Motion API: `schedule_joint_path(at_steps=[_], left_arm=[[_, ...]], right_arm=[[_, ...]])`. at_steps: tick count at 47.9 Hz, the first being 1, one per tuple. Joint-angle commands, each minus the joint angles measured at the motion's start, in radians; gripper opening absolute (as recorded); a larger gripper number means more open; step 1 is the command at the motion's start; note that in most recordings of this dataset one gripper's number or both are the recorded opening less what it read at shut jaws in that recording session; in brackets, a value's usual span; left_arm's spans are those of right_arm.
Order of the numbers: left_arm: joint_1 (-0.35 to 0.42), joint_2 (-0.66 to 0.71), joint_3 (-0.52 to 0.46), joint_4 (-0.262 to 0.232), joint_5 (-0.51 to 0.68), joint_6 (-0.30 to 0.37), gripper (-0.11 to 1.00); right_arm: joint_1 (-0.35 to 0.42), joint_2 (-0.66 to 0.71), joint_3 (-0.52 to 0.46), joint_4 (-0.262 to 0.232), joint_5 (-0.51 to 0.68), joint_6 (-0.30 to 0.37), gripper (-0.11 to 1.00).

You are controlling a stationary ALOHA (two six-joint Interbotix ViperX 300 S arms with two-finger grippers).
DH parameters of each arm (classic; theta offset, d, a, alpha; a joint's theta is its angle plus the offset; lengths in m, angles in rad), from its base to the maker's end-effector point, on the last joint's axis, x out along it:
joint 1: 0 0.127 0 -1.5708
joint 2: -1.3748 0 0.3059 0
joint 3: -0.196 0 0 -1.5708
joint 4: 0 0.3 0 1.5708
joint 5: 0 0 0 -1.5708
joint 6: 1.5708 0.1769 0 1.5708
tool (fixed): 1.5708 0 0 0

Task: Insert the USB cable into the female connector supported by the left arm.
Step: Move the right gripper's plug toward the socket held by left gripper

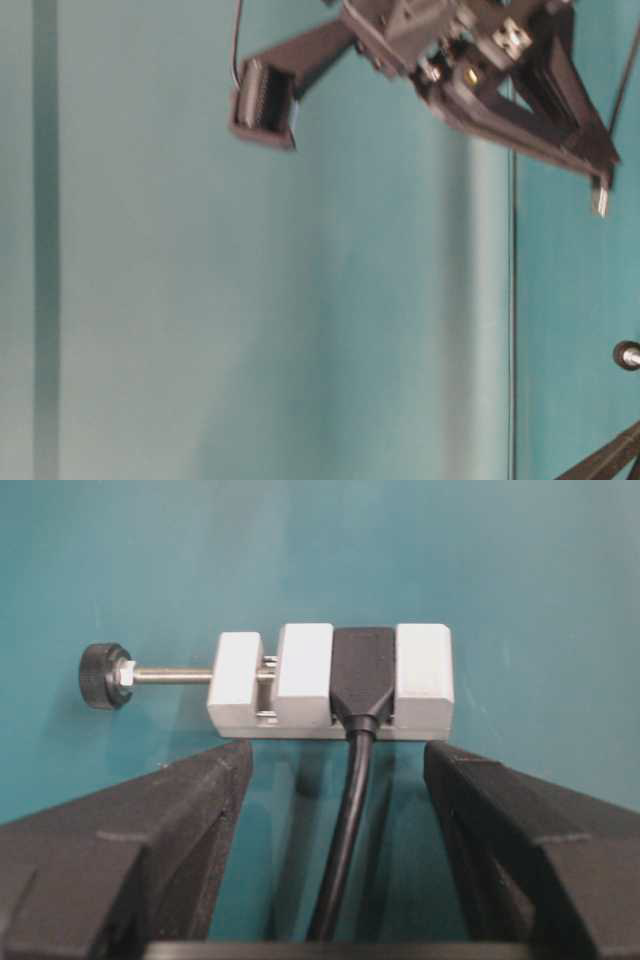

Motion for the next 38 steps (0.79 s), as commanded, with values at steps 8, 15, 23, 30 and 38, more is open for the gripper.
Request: schedule_joint_path(at_steps=[8, 15, 23, 30, 38], left_arm=[[0.006, -0.009, -0.006, -0.002, -0.014, 0.015, 0.75], [0.006, -0.009, -0.006, -0.002, -0.014, 0.015, 0.75], [0.006, -0.011, -0.006, -0.002, -0.014, 0.015, 0.75], [0.006, -0.011, -0.006, -0.002, -0.014, 0.017, 0.75], [0.006, -0.011, -0.006, -0.002, -0.015, 0.017, 0.75]], right_arm=[[0.011, 0.048, -0.132, -0.040, 0.140, -0.002, 0.22], [0.018, 0.081, -0.198, -0.074, 0.213, 0.000, 0.22], [0.020, 0.132, -0.253, -0.078, 0.255, 0.000, 0.22], [0.020, 0.176, -0.310, -0.080, 0.282, 0.000, 0.22], [0.020, 0.215, -0.350, -0.081, 0.305, 0.000, 0.22]])
